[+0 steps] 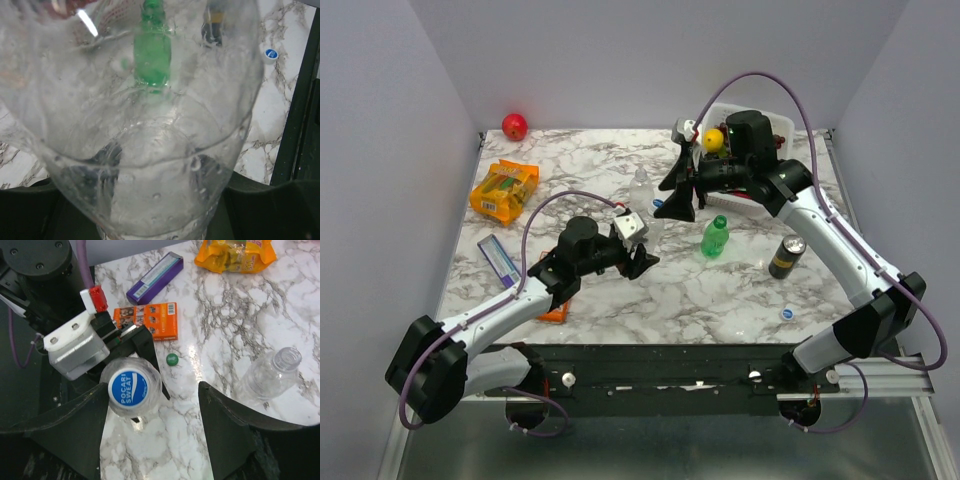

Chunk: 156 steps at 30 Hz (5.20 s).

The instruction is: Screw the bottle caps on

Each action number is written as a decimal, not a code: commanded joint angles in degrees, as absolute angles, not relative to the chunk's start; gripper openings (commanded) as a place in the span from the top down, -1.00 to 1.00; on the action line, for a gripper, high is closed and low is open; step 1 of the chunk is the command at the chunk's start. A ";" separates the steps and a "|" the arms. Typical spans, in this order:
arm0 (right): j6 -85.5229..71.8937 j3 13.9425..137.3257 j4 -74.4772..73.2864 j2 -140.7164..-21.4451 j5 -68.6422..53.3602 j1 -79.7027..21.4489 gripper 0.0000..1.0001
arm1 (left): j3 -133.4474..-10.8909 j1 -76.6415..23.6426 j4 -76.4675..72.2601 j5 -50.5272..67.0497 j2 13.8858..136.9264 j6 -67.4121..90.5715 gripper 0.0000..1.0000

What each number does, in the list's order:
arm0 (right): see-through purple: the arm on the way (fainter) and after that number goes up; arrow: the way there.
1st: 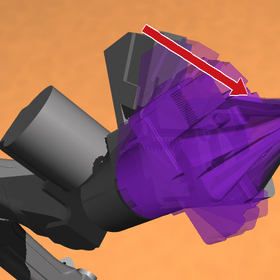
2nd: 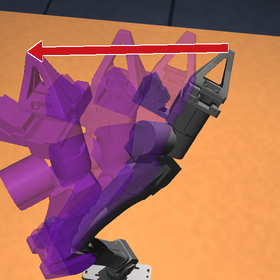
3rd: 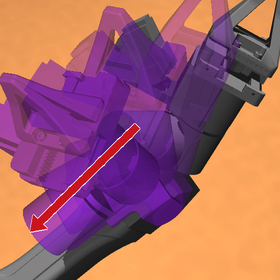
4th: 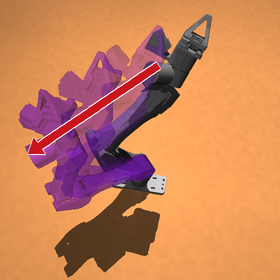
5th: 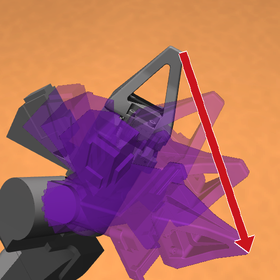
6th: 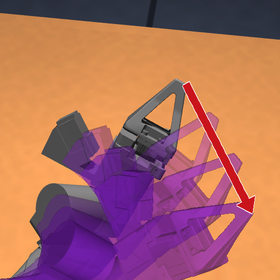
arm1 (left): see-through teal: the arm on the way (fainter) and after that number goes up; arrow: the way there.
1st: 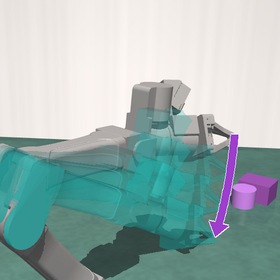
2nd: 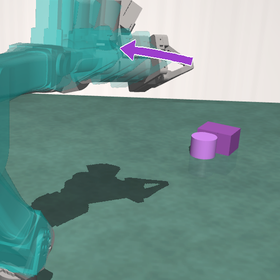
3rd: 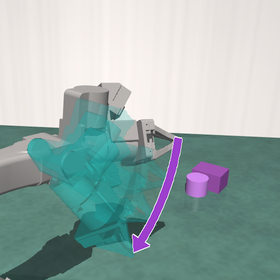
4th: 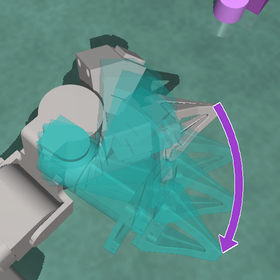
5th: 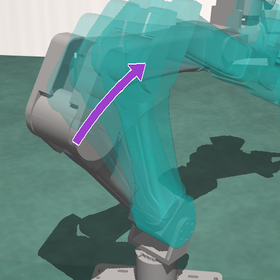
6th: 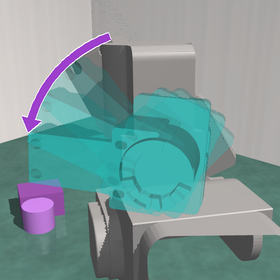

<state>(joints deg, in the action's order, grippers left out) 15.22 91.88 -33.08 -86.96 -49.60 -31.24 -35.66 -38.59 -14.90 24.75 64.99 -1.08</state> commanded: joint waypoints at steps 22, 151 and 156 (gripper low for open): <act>18.26 99.56 -34.26 -91.93 -43.00 -29.54 0.91 | -42.89 -36.39 -10.47 18.38 68.64 -2.80 -0.97; -5.54 108.28 -15.91 -107.40 -59.76 -31.02 0.92 | -43.15 -22.50 -19.16 37.09 76.46 2.20 -0.97; -4.92 106.44 -15.99 -106.00 -59.42 -31.11 0.92 | -44.12 -23.47 -19.34 39.90 76.99 1.93 -0.97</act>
